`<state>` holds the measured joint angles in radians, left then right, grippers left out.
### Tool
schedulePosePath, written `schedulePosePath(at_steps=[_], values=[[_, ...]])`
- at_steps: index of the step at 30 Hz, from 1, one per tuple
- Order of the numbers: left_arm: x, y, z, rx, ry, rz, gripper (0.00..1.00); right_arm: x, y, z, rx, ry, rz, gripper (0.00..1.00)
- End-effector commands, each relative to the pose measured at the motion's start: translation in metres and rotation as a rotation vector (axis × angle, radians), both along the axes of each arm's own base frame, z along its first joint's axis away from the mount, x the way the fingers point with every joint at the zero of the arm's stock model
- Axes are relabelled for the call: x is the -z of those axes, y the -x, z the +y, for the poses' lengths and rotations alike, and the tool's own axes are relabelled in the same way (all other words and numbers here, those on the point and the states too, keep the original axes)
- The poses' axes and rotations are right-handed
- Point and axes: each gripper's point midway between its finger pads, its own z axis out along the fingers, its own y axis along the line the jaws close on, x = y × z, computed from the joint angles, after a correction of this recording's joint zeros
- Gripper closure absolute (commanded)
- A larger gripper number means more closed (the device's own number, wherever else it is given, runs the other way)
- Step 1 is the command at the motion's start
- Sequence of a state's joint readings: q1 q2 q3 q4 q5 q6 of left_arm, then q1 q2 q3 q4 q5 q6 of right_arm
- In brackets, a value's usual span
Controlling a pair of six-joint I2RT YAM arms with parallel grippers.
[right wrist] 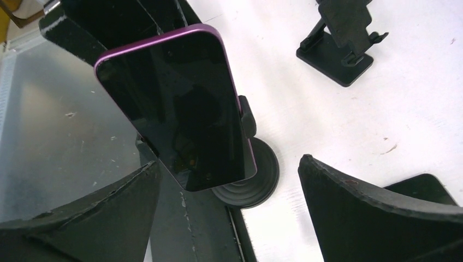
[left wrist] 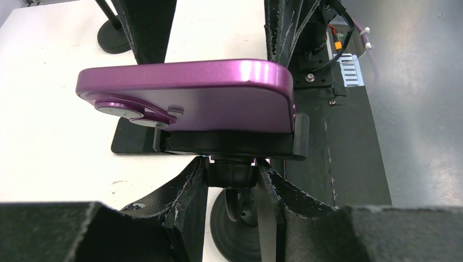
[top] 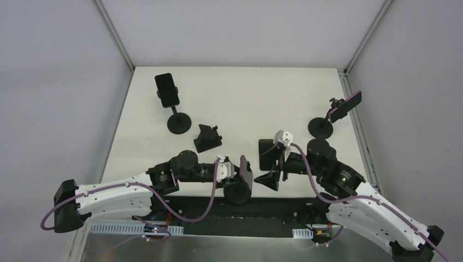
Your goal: Remove the phone from the phone stand
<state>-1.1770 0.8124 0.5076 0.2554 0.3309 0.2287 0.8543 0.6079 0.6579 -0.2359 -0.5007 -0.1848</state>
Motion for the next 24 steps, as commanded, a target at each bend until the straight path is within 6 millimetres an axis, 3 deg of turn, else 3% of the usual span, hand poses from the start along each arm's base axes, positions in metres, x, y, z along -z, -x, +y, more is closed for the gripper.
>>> schedulePosePath(at_steps=[1,10,16,24], values=[[0.007,-0.002,0.000,-0.004,-0.022,-0.007,1.00,-0.013,-0.003,0.000,-0.046,-0.032,-0.170,0.01],[0.003,-0.017,0.001,-0.086,-0.024,-0.021,1.00,-0.018,-0.001,0.016,-0.180,-0.033,-0.273,0.01],[-0.003,-0.048,0.009,-0.301,-0.008,0.027,1.00,-0.024,-0.004,0.021,-0.187,-0.039,-0.302,0.01],[-0.004,-0.085,0.026,-0.561,-0.030,-0.004,1.00,-0.016,-0.005,0.016,-0.170,-0.022,-0.309,0.01]])
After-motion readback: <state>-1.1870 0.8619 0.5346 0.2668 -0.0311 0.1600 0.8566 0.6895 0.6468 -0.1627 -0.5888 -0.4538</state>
